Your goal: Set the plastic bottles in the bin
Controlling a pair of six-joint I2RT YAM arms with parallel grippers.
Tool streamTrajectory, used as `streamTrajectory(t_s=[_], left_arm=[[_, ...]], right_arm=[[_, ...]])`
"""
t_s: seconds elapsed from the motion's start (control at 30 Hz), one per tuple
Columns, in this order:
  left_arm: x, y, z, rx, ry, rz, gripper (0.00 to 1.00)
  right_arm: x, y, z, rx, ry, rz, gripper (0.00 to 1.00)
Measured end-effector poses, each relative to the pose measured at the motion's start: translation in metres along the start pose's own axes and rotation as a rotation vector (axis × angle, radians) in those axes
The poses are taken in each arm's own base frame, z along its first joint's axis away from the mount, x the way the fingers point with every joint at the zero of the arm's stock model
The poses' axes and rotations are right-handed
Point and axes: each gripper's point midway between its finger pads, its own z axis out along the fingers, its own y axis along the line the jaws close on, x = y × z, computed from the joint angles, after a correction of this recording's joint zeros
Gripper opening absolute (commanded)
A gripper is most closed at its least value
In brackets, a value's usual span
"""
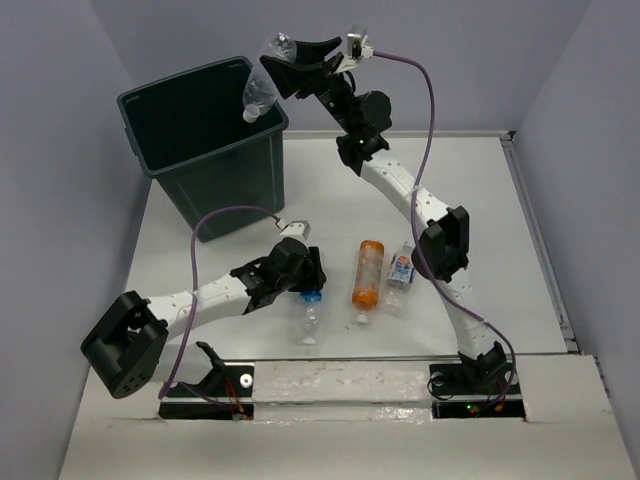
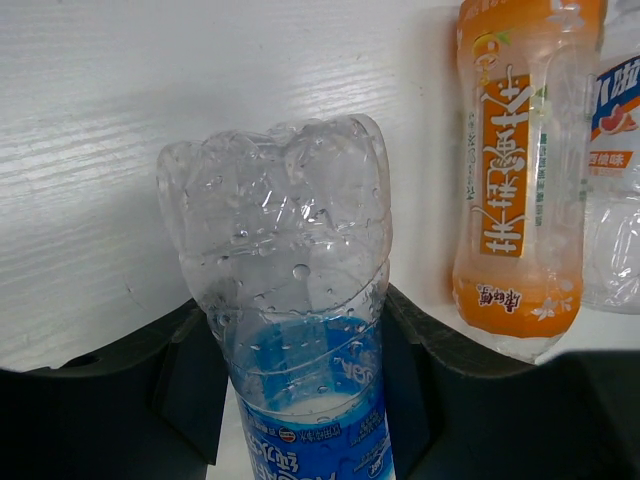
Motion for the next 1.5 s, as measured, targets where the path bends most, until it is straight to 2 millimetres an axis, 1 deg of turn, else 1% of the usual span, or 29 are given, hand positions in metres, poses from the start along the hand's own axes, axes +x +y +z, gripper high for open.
streamTrajectory(t_s=[0.03,0.07,0.1,0.13,0.2,0.23,0.33,0.43,0.5,0.53,0.57,0.6,0.67,0.7,0.73,0.77,0.8,0.83,0.87,0.9,0.93,0.97,1.07,1.1,1.13,1.23,1.3,1.37,1.5], left_arm=[[-0.002,0.0,-0.002,0.0,-0.009,-0.001,0.41],[-0.005,-0.001,-0.005,0.001,-0.02,-0.002,0.41],[-0.008,0.0,-0.008,-0.003,-0.029,-0.003,0.41],[-0.011,0.0,-0.012,-0.006,-0.041,-0.004,0.41],[-0.019,0.0,-0.02,-0.015,-0.061,-0.005,0.41],[-0.022,0.0,-0.023,-0.02,-0.069,-0.006,0.41],[-0.044,-0.006,-0.041,-0.021,-0.13,-0.014,0.41],[-0.071,-0.015,-0.059,-0.014,-0.196,-0.019,0.42],[-0.091,-0.022,-0.072,-0.02,-0.239,-0.017,0.42],[-0.1,-0.025,-0.077,-0.024,-0.257,-0.016,0.42],[-0.118,-0.031,-0.088,-0.029,-0.294,-0.012,0.42],[-0.128,-0.034,-0.095,-0.029,-0.317,-0.012,0.42],[-0.159,-0.046,-0.117,-0.022,-0.392,-0.005,0.43],[-0.178,-0.052,-0.13,-0.018,-0.44,0.0,0.43],[-0.192,-0.056,-0.142,-0.019,-0.475,0.009,0.43],[-0.213,-0.063,-0.158,-0.023,-0.523,0.019,0.44],[-0.231,-0.069,-0.17,-0.027,-0.569,0.024,0.45],[-0.257,-0.077,-0.188,-0.03,-0.634,0.031,0.45],[-0.267,-0.079,-0.194,-0.038,-0.657,0.033,0.45],[-0.288,-0.085,-0.208,-0.041,-0.709,0.032,0.45],[-0.307,-0.086,-0.218,-0.059,-0.747,0.037,0.45],[-0.323,-0.086,-0.226,-0.071,-0.779,0.035,0.45],[-0.382,-0.073,-0.248,-0.146,-0.885,0.014,0.45],[-0.403,-0.065,-0.256,-0.181,-0.924,0.01,0.45],[-0.425,-0.054,-0.263,-0.219,-0.967,-0.006,0.45],[-0.468,-0.029,-0.274,-0.306,-1.045,-0.025,0.45],[-0.485,-0.004,-0.278,-0.373,-1.079,-0.043,0.46],[-0.495,0.024,-0.28,-0.447,-1.096,-0.065,0.46],[-0.51,0.067,-0.287,-0.55,-1.142,-0.112,0.46]], right_arm=[[0.01,-0.003,-0.003,0.012,0.024,0.008,0.87],[0.015,-0.005,-0.004,0.02,0.037,0.013,0.87],[0.022,-0.008,-0.006,0.03,0.058,0.018,0.93],[0.03,-0.008,-0.007,0.037,0.083,0.023,0.94],[0.035,-0.01,-0.008,0.045,0.103,0.024,0.95],[0.036,-0.01,-0.008,0.048,0.11,0.026,0.96],[0.041,-0.013,-0.01,0.066,0.144,0.04,0.96],[0.047,-0.014,-0.016,0.102,0.213,0.058,0.91],[0.044,-0.009,-0.025,0.136,0.271,0.066,0.84],[0.038,-0.005,-0.03,0.149,0.287,0.068,0.82],[0.032,0.0,-0.041,0.173,0.321,0.075,0.78],[0.024,0.006,-0.052,0.19,0.345,0.08,0.76],[-0.005,0.025,-0.081,0.222,0.378,0.089,0.72],[-0.017,0.03,-0.091,0.234,0.382,0.088,0.72],[-0.042,0.041,-0.107,0.249,0.371,0.082,0.71],[-0.054,0.047,-0.119,0.261,0.367,0.083,0.7],[-0.073,0.056,-0.138,0.281,0.36,0.075,0.7],[-0.085,0.064,-0.155,0.304,0.352,0.075,0.69],[-0.094,0.068,-0.16,0.313,0.34,0.069,0.69],[-0.101,0.076,-0.17,0.317,0.336,0.072,0.7],[-0.104,0.085,-0.18,0.316,0.332,0.081,0.71],[-0.101,0.089,-0.19,0.324,0.342,0.093,0.71],[-0.071,0.094,-0.234,0.38,0.432,0.164,0.73],[-0.054,0.092,-0.253,0.417,0.483,0.192,0.73],[-0.045,0.09,-0.264,0.44,0.51,0.207,0.73],[-0.021,0.09,-0.303,0.517,0.606,0.247,0.74],[-0.017,0.092,-0.32,0.545,0.64,0.253,0.75],[-0.019,0.096,-0.332,0.565,0.651,0.244,0.76],[-0.028,0.1,-0.356,0.617,0.654,0.194,0.81]])
